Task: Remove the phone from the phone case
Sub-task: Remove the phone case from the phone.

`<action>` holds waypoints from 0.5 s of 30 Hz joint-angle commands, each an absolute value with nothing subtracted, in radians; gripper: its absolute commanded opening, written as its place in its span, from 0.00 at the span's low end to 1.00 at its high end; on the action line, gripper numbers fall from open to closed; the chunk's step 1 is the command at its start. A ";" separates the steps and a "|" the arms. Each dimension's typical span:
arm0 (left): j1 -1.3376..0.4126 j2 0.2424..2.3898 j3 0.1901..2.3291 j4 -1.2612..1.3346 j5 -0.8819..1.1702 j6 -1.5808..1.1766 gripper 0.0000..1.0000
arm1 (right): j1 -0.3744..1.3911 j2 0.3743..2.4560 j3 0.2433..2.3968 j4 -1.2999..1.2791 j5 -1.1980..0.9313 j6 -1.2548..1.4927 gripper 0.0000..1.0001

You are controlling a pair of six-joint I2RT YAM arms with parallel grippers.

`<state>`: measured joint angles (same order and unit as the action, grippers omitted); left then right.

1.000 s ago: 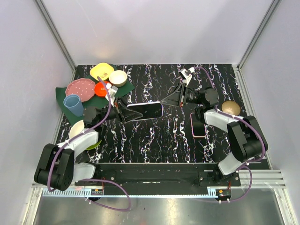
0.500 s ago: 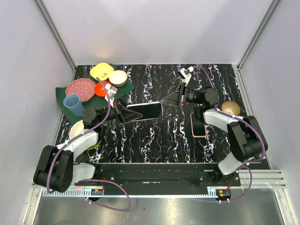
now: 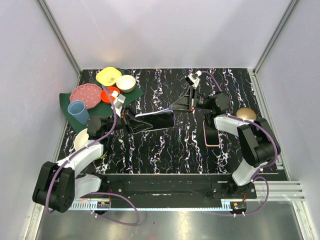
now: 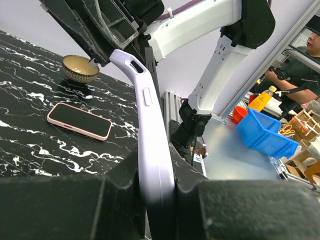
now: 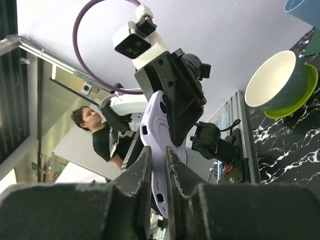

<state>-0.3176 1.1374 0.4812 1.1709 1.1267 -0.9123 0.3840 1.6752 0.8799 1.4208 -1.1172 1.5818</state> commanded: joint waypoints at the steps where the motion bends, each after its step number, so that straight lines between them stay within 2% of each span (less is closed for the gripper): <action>1: -0.407 1.077 0.529 1.667 1.296 -0.894 0.00 | 0.408 1.743 0.908 1.551 -1.038 1.595 0.05; 4: -0.405 1.078 0.523 1.669 1.275 -0.893 0.00 | 0.411 1.741 0.908 1.549 -1.049 1.571 0.06; 10: -0.341 1.100 0.500 1.667 1.122 -0.897 0.00 | 0.413 1.674 0.900 1.548 -1.094 1.468 0.22; 15: -0.279 1.108 0.479 1.667 1.017 -0.899 0.00 | 0.411 1.631 0.888 1.545 -1.135 1.370 0.28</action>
<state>-0.2863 1.1378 0.4641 1.1515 1.0870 -0.9073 0.3916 1.6516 0.8845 1.4078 -1.1194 1.5093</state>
